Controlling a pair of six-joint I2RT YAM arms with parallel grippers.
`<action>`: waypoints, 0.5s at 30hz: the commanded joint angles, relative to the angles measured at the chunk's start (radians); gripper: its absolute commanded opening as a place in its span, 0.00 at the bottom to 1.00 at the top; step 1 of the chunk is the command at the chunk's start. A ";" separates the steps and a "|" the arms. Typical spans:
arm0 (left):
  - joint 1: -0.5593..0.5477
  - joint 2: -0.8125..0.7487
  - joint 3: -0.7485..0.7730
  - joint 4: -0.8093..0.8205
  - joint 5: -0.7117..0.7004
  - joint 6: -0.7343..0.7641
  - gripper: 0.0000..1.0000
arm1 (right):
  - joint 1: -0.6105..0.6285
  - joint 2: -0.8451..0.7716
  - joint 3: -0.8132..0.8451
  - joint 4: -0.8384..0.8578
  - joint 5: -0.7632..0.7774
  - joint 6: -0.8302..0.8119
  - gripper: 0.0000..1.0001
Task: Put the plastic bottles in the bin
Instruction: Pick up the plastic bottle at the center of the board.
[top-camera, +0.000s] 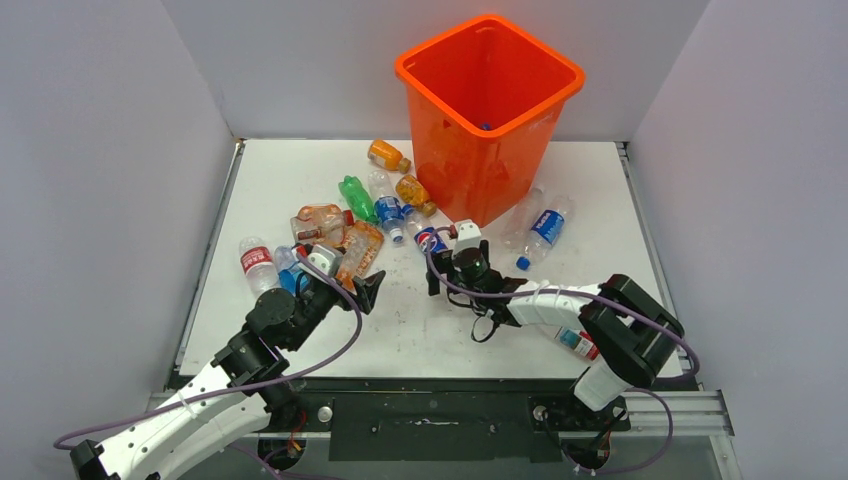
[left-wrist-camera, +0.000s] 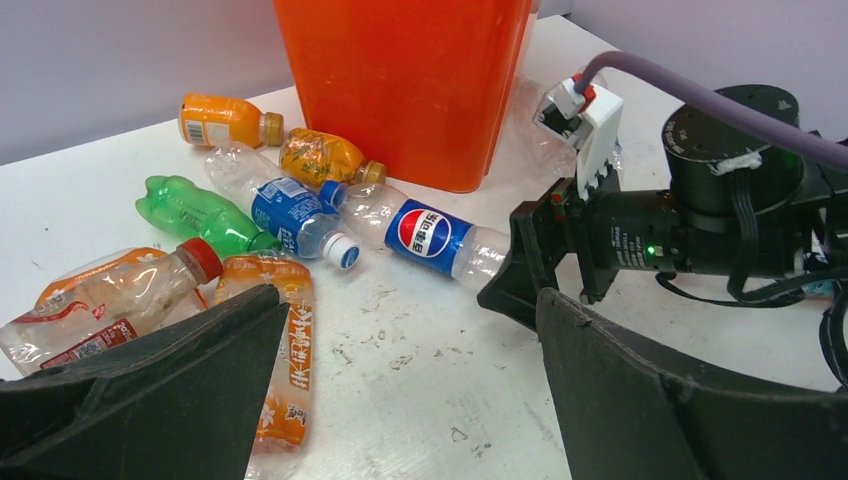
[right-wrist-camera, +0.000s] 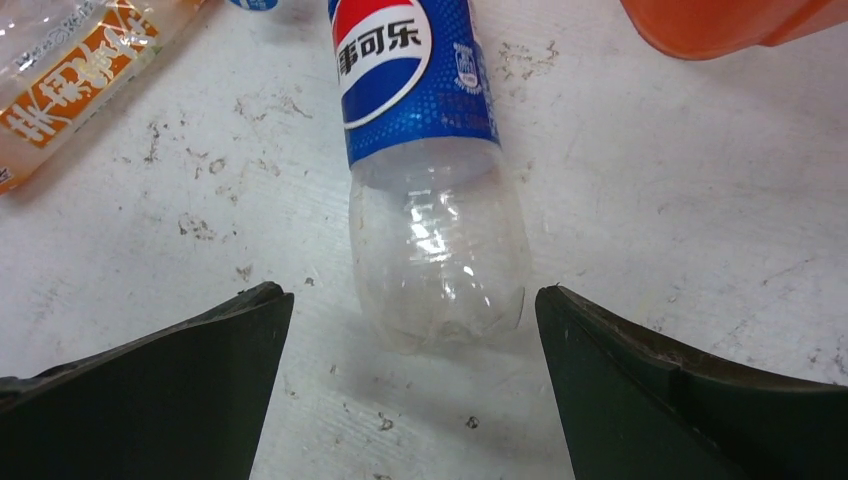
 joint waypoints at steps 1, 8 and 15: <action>-0.006 -0.009 0.042 0.025 0.009 0.008 0.96 | -0.023 0.048 0.134 -0.074 0.024 -0.027 0.98; -0.016 -0.009 0.044 0.016 -0.005 0.020 0.96 | -0.024 0.226 0.362 -0.274 0.019 -0.118 0.99; -0.021 -0.014 0.044 0.012 -0.013 0.028 0.96 | -0.023 0.335 0.452 -0.381 0.028 -0.118 0.96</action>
